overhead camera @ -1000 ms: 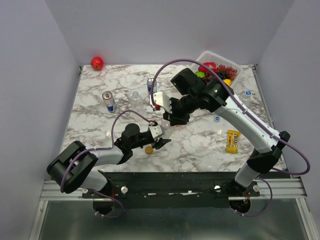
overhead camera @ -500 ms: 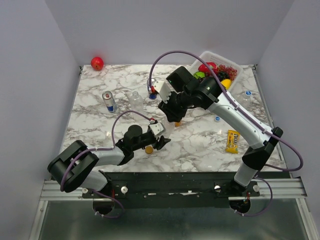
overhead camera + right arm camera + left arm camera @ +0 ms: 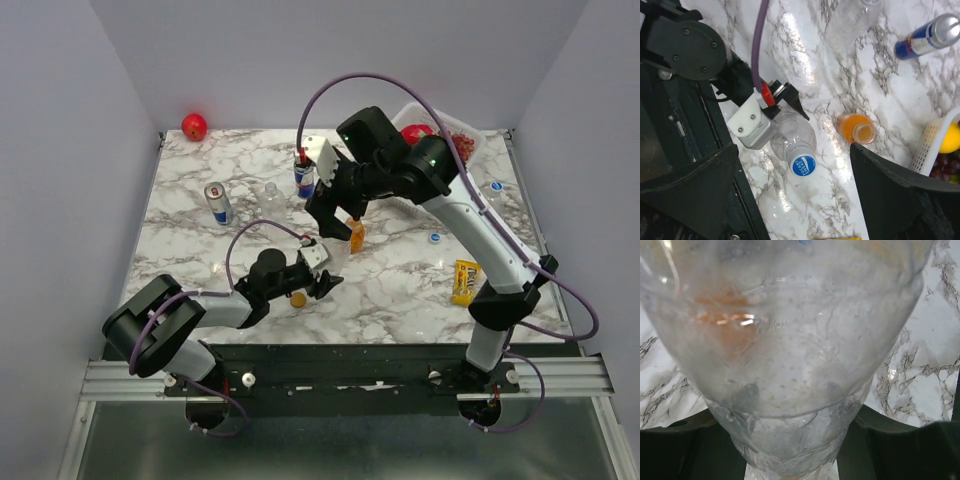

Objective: Screw on the bottle caps

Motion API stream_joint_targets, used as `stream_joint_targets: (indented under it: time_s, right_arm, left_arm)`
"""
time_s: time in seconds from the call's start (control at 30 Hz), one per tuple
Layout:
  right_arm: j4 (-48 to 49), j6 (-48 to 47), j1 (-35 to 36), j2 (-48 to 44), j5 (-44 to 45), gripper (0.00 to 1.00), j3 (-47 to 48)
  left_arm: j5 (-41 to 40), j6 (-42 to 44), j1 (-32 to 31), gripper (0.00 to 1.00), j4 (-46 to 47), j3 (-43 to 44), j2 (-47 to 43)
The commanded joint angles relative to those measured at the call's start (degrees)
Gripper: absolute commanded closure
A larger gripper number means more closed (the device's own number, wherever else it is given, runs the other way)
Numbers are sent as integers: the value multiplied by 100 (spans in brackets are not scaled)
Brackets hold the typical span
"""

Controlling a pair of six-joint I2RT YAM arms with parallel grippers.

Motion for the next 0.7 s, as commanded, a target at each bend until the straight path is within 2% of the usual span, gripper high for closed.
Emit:
stream_joint_targets:
  time_s: [0.0, 0.07, 0.1, 0.13, 0.17, 0.23, 0.33, 0.47, 0.67]
  right_arm:
    - [-529, -840, -44, -907, -642, 0, -602]
    - [442, -1323, -132, -1525, -888, 1, -1554]
    - [788, -1525, -159, -2146, -906, 0, -2133]
    - [1078, -1910, -168, -2387, -828, 0, -2974]
    - [1499, -2088, -168, -2580, -784, 0, -3339]
    - [1757, -2456, -185, -2827, -644, 0, -3885]
    - [2135, -2502, -185, -2864, -555, 0, -4072]
    - [2276, -2660, -185, -2732, -941, 0, -3967]
    - [1882, -3328, -168, -2451, -1689, 0, -3739]
  left_arm:
    - [647, -123, 97, 100, 372, 159, -63]
    - [807, -123, 141, 100, 434, 141, -133]
    - [946, -123, 167, 100, 504, 132, -177]
    - [1043, -115, 194, 100, 522, 124, -186]
    - [1123, -123, 203, 100, 523, 124, -204]
    - [1324, -80, 203, 100, 479, 124, -239]
    - [1501, 52, 203, 100, 330, 141, -265]
    - [1773, 184, 203, 100, 14, 272, -292]
    - [2002, 140, 203, 100, -207, 483, -248]
